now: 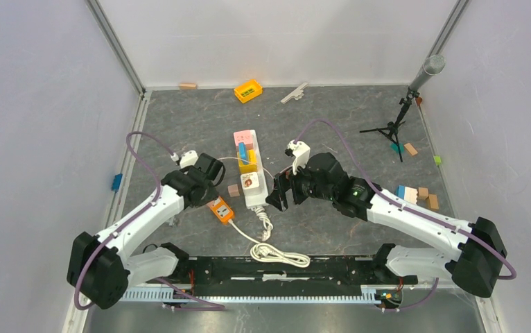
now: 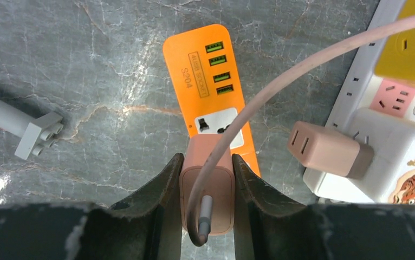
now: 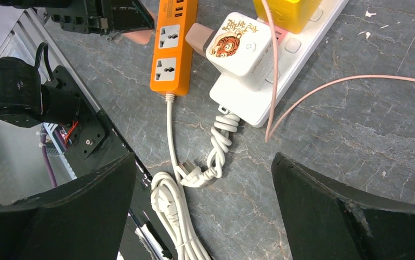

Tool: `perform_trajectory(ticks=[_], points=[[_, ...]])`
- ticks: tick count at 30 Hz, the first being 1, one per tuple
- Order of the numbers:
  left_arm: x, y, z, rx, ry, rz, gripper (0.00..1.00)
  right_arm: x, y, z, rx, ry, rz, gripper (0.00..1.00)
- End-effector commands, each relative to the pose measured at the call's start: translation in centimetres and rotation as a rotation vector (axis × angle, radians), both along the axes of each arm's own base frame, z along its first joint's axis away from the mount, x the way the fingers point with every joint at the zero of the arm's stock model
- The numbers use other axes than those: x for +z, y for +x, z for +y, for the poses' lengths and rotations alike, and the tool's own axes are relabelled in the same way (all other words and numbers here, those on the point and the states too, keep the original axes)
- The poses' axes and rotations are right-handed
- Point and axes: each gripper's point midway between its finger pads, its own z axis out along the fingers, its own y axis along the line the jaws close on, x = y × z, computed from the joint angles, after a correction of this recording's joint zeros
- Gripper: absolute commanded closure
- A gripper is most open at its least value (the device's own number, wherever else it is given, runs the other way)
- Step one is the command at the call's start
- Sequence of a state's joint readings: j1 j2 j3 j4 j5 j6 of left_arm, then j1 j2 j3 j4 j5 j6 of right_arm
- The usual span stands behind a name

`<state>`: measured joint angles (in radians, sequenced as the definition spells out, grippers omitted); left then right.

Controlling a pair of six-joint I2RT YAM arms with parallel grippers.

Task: Insert the plug

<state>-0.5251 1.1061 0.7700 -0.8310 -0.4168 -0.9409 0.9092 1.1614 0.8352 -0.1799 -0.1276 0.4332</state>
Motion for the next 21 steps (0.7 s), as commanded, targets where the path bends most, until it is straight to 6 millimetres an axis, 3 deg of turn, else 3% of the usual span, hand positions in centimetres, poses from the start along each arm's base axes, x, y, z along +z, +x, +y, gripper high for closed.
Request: perform_trajectory(ticks=[1,21], points=[[0.0,2.1,0.1,0.005,0.038,-0.060,0.98,0.3,0.3,0.4,0.002,0.019,-0.013,0.02],[-3.4,1.3,1.1,0.077,0.078,-0.005,0.98,-0.7,0.0,0.0,0.000,0.005,0.001,0.02]])
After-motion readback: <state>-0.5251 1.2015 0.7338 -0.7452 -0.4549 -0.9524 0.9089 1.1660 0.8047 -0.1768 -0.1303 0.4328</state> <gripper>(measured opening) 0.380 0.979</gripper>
